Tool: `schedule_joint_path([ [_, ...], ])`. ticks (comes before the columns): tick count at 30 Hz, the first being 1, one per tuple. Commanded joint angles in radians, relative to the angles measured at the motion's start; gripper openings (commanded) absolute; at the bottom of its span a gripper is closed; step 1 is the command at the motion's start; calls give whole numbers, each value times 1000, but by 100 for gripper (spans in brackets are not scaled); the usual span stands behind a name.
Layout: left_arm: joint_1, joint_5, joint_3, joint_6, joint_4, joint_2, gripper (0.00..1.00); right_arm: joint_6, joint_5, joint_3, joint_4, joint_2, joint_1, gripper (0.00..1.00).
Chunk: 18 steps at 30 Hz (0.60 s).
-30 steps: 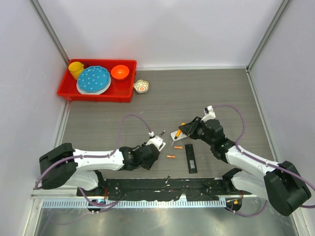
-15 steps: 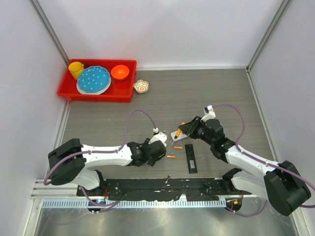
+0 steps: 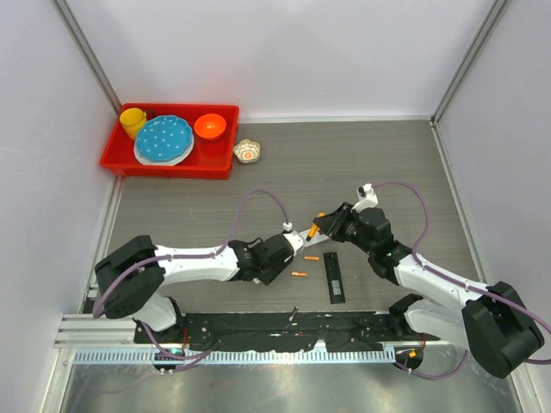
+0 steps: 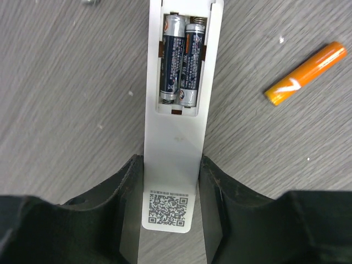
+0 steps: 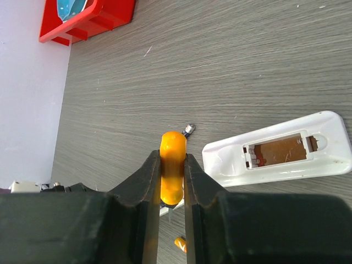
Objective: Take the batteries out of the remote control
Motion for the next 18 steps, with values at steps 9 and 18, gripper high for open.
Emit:
schedule_joint_path([
  [9, 11, 77, 76, 248, 164, 81, 38, -60, 45, 76, 29, 30, 7, 1],
  [18, 57, 126, 4, 159, 191, 55, 67, -97, 65, 111, -6, 47, 6, 1],
])
